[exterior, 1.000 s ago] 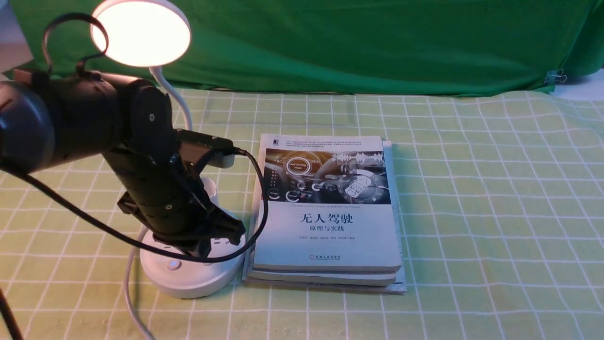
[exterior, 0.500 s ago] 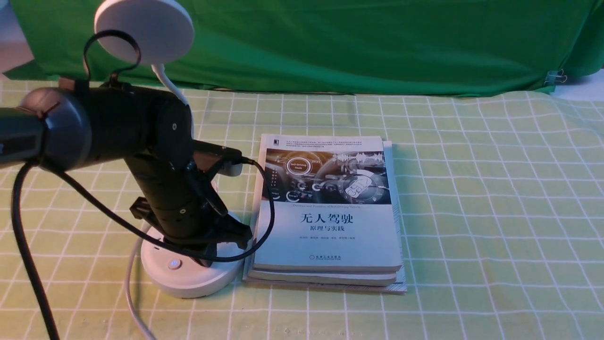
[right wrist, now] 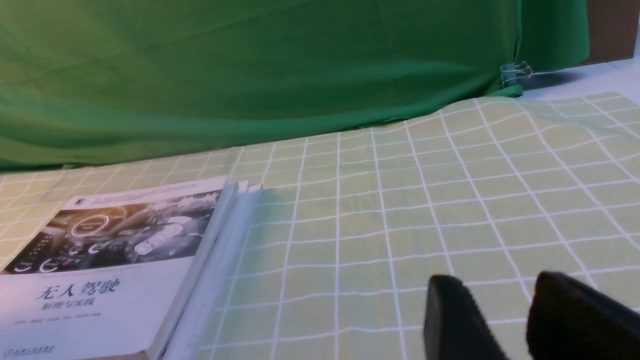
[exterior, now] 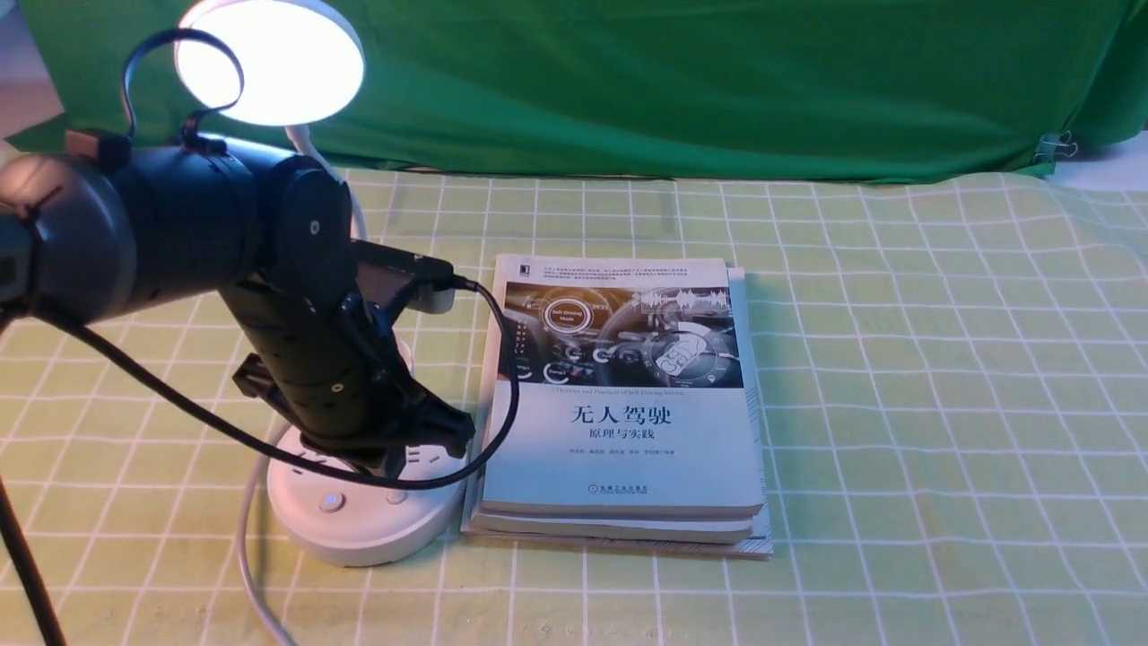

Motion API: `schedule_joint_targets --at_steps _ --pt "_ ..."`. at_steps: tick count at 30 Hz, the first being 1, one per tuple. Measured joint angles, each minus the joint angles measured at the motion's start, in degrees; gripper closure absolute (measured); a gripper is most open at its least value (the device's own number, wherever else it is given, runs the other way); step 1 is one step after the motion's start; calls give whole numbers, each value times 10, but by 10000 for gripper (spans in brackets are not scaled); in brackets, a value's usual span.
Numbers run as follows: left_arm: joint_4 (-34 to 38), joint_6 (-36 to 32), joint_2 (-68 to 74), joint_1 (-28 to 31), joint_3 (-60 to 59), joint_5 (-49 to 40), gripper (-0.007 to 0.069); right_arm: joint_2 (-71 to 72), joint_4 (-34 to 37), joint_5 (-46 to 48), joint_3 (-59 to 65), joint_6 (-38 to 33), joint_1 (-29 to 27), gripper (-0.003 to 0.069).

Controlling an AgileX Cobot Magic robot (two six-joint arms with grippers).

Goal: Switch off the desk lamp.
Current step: Use the left arm to press the button switch on the lamp holder

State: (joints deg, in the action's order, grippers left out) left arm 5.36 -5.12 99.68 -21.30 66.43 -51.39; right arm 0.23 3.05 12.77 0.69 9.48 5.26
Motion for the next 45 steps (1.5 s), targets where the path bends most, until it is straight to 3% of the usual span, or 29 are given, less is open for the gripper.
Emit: schedule_joint_targets --at_steps 45 --pt "-3 15 36 -12 2 0 623 0 0 0 0 0 0 421"
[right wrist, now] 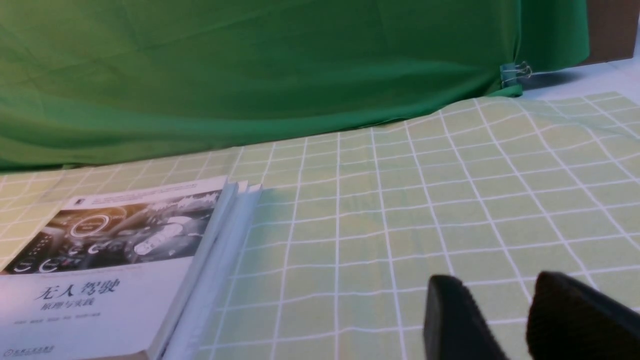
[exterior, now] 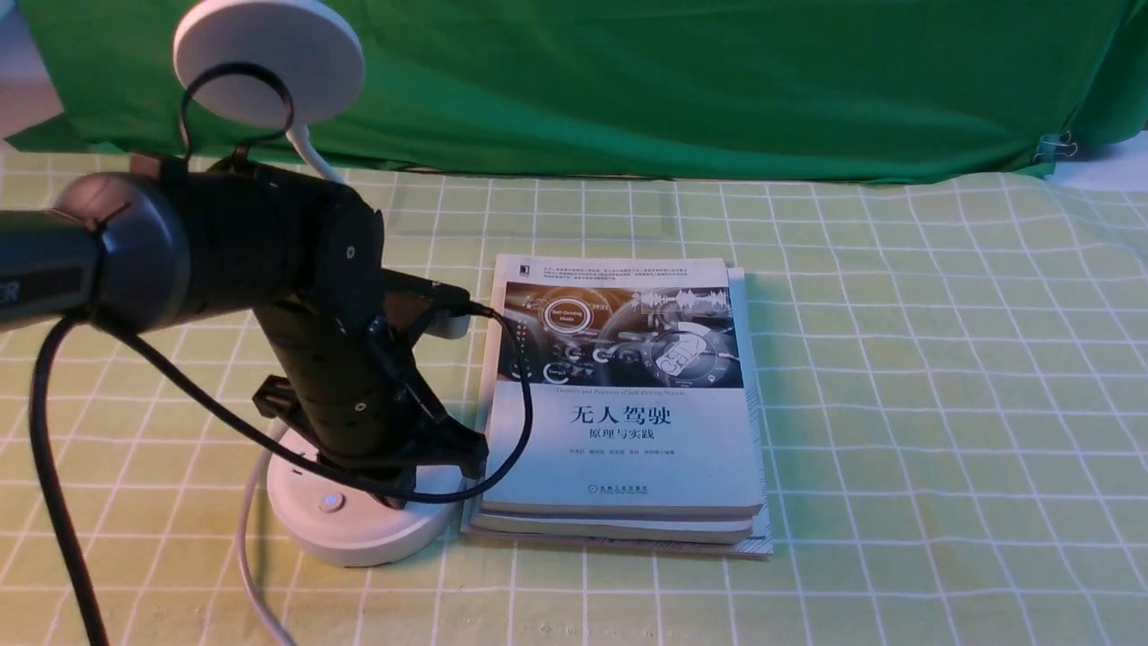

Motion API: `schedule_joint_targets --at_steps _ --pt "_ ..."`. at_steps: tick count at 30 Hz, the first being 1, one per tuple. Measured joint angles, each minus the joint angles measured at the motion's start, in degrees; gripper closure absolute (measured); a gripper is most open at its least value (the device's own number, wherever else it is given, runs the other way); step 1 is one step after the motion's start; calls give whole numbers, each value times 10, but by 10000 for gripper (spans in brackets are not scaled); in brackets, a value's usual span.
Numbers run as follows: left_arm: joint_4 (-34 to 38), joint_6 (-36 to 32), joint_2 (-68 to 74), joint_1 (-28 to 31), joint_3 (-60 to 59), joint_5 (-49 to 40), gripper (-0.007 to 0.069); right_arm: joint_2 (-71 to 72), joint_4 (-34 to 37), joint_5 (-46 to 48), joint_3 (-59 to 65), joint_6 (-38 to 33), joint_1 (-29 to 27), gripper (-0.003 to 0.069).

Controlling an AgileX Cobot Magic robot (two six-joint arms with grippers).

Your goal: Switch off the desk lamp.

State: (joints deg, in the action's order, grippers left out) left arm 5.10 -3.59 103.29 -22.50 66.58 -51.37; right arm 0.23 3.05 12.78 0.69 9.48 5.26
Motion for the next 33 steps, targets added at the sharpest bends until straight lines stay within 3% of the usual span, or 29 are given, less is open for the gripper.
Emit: schedule_joint_targets --at_steps 7,12,17,18,23,33 --pt "6 0 -56 -2 -24 -3 623 0 0 0 0 0 0 421" --pt "30 0 -170 -4 -116 44 623 0 0 0 0 0 0 421" --pt "34 0 -342 -4 -255 158 623 0 0 0 0 0 0 421" --pt "34 0 -398 -4 -303 221 623 0 0 0 0 0 0 421" --pt "44 0 -548 -4 -426 363 623 0 0 0 0 0 0 421" --pt "-4 -7 -700 -4 -499 405 623 0 0 0 0 0 0 421"
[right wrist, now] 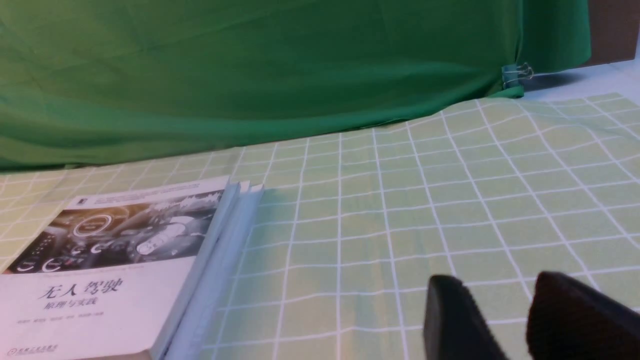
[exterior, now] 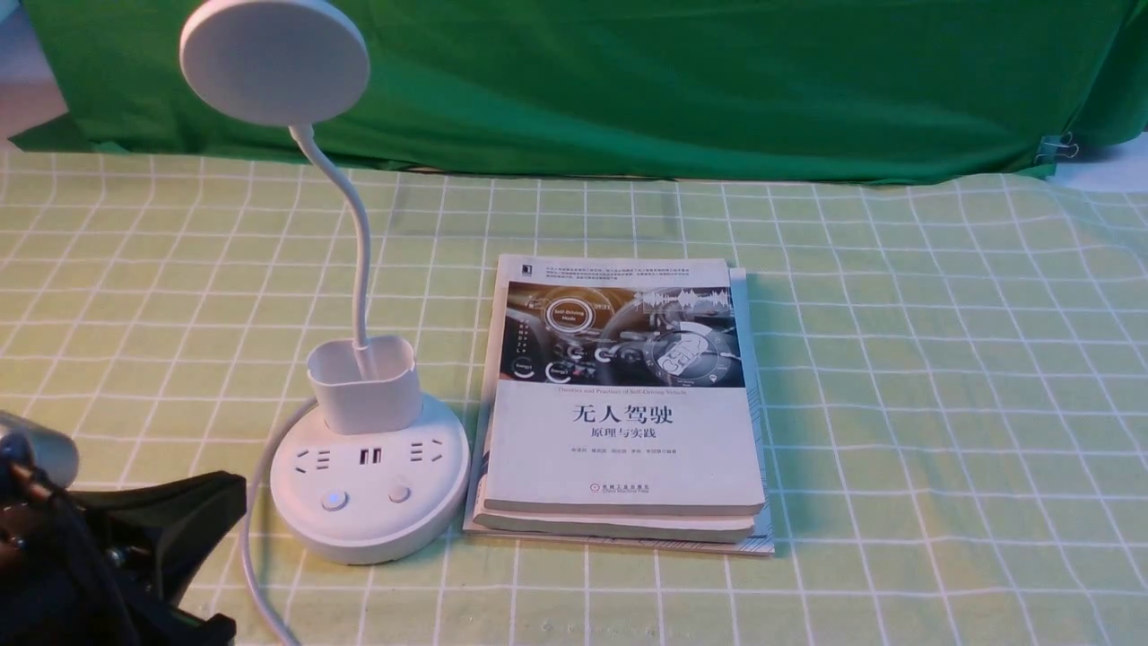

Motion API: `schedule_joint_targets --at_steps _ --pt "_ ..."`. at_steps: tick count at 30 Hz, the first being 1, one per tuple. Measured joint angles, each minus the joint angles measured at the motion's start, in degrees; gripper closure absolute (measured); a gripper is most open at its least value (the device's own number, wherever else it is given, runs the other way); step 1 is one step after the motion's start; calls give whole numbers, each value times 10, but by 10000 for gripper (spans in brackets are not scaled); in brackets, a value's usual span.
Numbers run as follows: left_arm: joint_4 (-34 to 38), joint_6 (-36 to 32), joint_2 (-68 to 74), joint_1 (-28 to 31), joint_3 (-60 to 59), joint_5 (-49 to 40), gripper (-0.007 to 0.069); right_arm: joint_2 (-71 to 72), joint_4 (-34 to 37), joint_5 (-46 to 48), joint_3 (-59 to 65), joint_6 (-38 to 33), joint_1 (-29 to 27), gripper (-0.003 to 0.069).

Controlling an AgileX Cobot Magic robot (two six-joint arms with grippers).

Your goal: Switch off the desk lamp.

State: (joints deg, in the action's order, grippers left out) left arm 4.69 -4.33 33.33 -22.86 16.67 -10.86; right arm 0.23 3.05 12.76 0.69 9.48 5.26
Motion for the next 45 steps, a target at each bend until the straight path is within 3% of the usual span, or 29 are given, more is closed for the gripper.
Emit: schedule_joint_targets --at_steps 10,14,22,24,36,45 --pt "-32 -7 -16 1 -11 30 623 0 0 0 0 0 0 421" --pt "-23 -32 -64 36 -27 50 623 0 0 0 0 0 0 421" --pt "9 -44 -256 213 -115 70 623 0 0 0 0 0 0 421" --pt "14 -45 -293 235 -137 60 623 0 0 0 0 0 0 421" --pt "23 -3 -334 241 -171 -30 623 0 0 0 0 0 0 421" --pt "23 -3 -334 241 -171 -32 623 0 0 0 0 0 0 421"
